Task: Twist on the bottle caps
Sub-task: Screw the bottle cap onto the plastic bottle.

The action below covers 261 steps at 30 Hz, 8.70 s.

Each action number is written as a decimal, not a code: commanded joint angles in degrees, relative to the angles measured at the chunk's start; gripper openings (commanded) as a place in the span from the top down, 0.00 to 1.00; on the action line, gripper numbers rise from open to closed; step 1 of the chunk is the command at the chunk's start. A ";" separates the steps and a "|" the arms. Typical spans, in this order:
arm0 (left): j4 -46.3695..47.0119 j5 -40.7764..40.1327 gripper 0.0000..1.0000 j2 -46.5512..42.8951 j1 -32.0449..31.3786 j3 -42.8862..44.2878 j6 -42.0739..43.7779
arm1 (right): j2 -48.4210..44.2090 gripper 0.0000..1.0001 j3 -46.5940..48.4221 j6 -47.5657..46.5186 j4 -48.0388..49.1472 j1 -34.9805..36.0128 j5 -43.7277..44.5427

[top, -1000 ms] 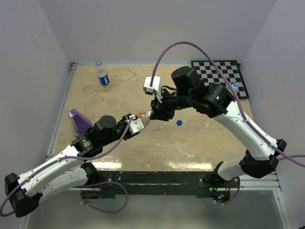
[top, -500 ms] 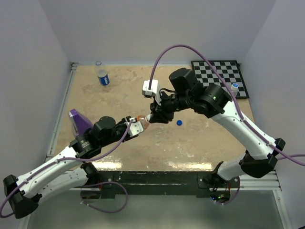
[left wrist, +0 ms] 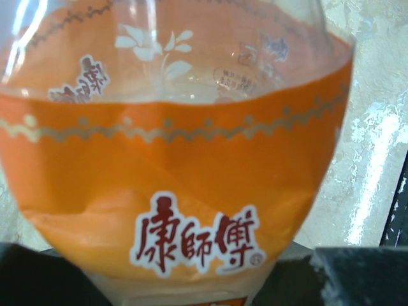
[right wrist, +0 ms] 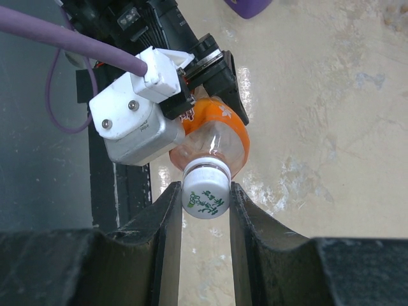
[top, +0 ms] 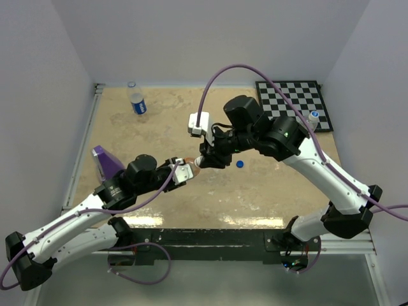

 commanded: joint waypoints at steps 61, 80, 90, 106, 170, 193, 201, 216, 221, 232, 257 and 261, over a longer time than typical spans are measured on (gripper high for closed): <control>11.46 6.75 0.68 2.89 -0.33 4.55 -6.76 | 0.89 1.00 1.44 3.85 -0.57 0.27 0.79; 10.94 9.65 0.69 2.45 -0.33 4.64 -0.36 | 1.85 1.00 -0.67 2.61 -1.09 1.50 -2.11; 18.92 5.53 0.70 -1.06 -0.42 1.39 -3.95 | 5.02 1.00 1.79 9.29 0.49 1.50 0.26; 35.97 -11.25 0.70 -0.55 -7.35 -3.88 -7.83 | 8.97 1.00 7.33 22.64 -1.36 1.50 8.34; 60.34 14.12 0.76 10.27 -1.83 -17.08 -27.51 | -16.67 0.22 -3.90 6.49 22.62 -0.17 -2.36; 50.05 23.19 0.75 6.84 -0.25 -10.66 -24.08 | -12.21 0.45 -12.36 -1.07 27.21 -9.13 -23.73; 49.96 21.87 0.75 7.37 -0.25 -10.13 -23.90 | -12.91 0.46 -11.66 1.64 29.22 -9.31 -21.19; 49.87 24.15 0.75 8.42 -0.25 -8.20 -23.82 | -10.27 0.43 -11.04 -3.71 24.22 -9.48 -30.06; 49.61 24.50 0.75 8.42 -0.25 -7.93 -23.64 | -10.36 0.48 -11.48 -3.71 24.57 -9.48 -29.27; 48.03 19.95 0.75 7.90 -0.25 -6.88 -23.38 | -9.57 0.81 -11.65 -2.31 24.48 -9.48 -27.70; 56.28 4.48 0.75 1.48 -3.22 -10.66 -20.48 | -9.66 0.82 -14.99 11.75 29.31 -9.48 -18.81; 57.61 -6.49 0.76 3.23 -8.14 -9.96 -17.84 | -10.01 0.86 -15.43 15.53 30.90 -9.22 -16.63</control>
